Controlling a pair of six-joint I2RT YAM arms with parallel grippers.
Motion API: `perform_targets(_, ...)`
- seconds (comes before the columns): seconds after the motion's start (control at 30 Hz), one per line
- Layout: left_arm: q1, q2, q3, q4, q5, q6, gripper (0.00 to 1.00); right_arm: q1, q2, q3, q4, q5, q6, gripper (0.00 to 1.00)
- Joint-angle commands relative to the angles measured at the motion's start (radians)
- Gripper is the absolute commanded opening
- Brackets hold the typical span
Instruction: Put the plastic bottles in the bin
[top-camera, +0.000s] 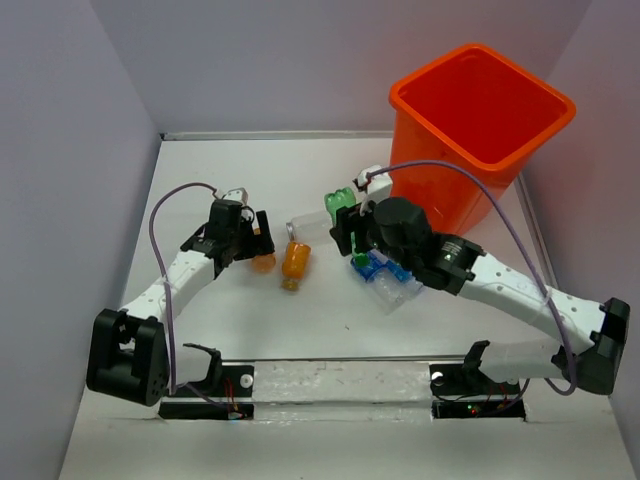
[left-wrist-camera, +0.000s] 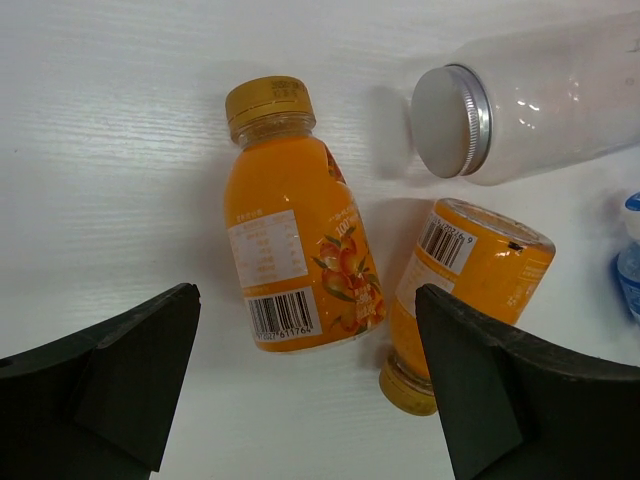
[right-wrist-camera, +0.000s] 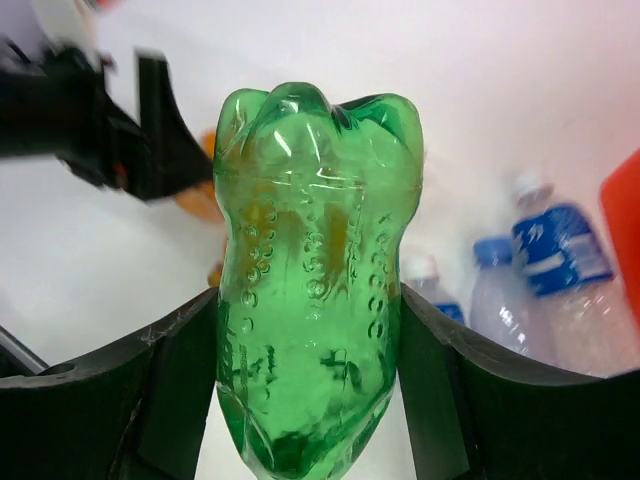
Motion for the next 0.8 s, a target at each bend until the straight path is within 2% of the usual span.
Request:
perform_targets(0.0, -0.003, 0.01, 0.041, -0.013, -0.026, -0.002, 0.99, 0.008, -0.052, 0.179, 0.057, 0.094, -0.151, 0.34)
perform_targets(0.07, -0.003, 0.022, 0.041, -0.015, -0.036, -0.002, 0.99, 0.008, -0.038, 0.298, 0.072, 0.184, -0.218, 0.34)
perform_targets(0.1, -0.003, 0.028, 0.042, -0.015, -0.036, -0.002, 0.99, 0.008, -0.026, 0.341, 0.08, 0.221, -0.307, 0.34)
perform_targets(0.17, -0.003, 0.046, 0.046, -0.015, -0.036, 0.001, 0.99, -0.107, 0.02, 0.466, 0.111, 0.298, -0.407, 0.34)
perform_targets(0.27, -0.003, 0.074, 0.052, -0.015, -0.028, 0.016, 0.96, -0.253, 0.085, 0.611, 0.111, 0.276, -0.463, 0.34)
perform_targets(0.3, -0.006, 0.08, 0.055, -0.016, -0.023, 0.019, 0.96, -0.344, 0.1, 0.64, 0.111, 0.264, -0.469, 0.34)
perform_targets(0.53, -0.021, 0.134, 0.056, -0.015, 0.006, 0.021, 0.94, -0.595, 0.218, 0.766, 0.092, 0.221, -0.472, 0.33)
perform_targets(0.67, -0.027, 0.145, 0.053, -0.013, 0.004, 0.022, 0.92, -0.705, 0.22, 0.708, 0.092, 0.189, -0.405, 0.66)
perform_targets(0.7, -0.027, 0.146, 0.053, -0.015, 0.004, 0.022, 0.91, -0.718, 0.205, 0.683, 0.092, 0.18, -0.379, 0.89)
perform_targets(0.77, -0.029, 0.157, 0.053, -0.015, 0.007, 0.022, 0.89, -0.727, 0.189, 0.672, 0.091, 0.155, -0.371, 1.0)
